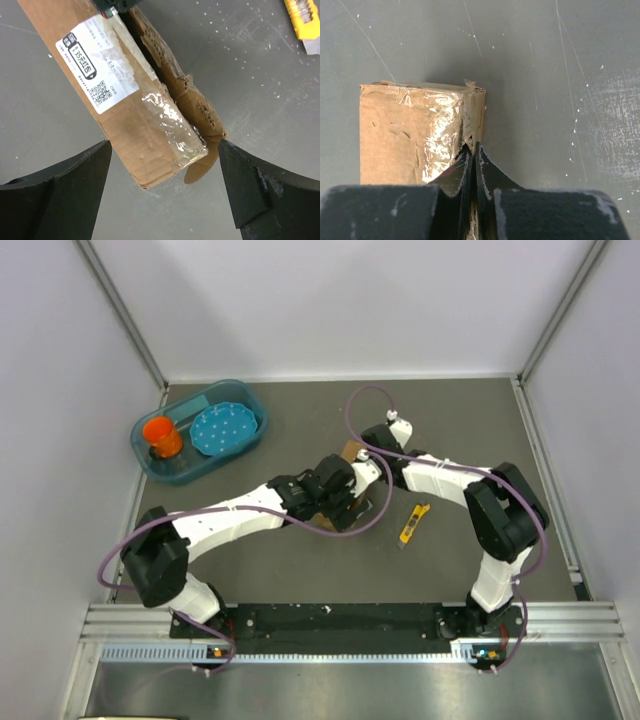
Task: Unpack the express box
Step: Open the express box at the center of the board.
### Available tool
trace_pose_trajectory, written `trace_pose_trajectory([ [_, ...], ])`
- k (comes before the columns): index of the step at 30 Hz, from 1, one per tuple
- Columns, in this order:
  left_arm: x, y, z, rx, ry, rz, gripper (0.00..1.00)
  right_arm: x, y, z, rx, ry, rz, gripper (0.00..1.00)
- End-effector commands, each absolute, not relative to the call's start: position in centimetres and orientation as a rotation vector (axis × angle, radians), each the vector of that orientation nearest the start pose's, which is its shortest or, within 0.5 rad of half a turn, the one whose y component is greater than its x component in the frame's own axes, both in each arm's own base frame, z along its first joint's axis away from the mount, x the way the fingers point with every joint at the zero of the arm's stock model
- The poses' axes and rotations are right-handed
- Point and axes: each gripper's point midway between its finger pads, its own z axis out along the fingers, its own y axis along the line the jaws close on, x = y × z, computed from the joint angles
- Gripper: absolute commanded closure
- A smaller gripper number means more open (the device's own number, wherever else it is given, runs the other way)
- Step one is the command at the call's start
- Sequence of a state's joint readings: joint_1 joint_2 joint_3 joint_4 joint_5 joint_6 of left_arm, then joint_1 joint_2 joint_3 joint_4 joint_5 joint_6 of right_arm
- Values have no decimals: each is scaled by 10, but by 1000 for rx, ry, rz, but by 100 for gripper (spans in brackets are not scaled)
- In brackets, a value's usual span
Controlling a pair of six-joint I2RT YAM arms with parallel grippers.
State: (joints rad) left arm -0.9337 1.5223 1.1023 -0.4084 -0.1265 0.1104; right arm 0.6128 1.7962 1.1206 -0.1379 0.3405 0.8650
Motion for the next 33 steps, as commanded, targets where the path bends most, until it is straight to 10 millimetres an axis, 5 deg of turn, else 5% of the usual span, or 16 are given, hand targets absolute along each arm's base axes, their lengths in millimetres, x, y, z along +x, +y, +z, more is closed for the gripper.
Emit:
trace_pose_trajectory([
  [1, 264, -320, 141, 1097, 2063, -297, 6, 404, 253, 85, 453, 2246, 372, 100],
  [19, 287, -323, 79, 1121, 2064, -88, 7, 397, 254, 83, 437, 2265, 395, 100],
  [33, 290, -325, 66, 1114, 2073, -71, 7, 395, 280, 90, 411, 2276, 513, 100],
])
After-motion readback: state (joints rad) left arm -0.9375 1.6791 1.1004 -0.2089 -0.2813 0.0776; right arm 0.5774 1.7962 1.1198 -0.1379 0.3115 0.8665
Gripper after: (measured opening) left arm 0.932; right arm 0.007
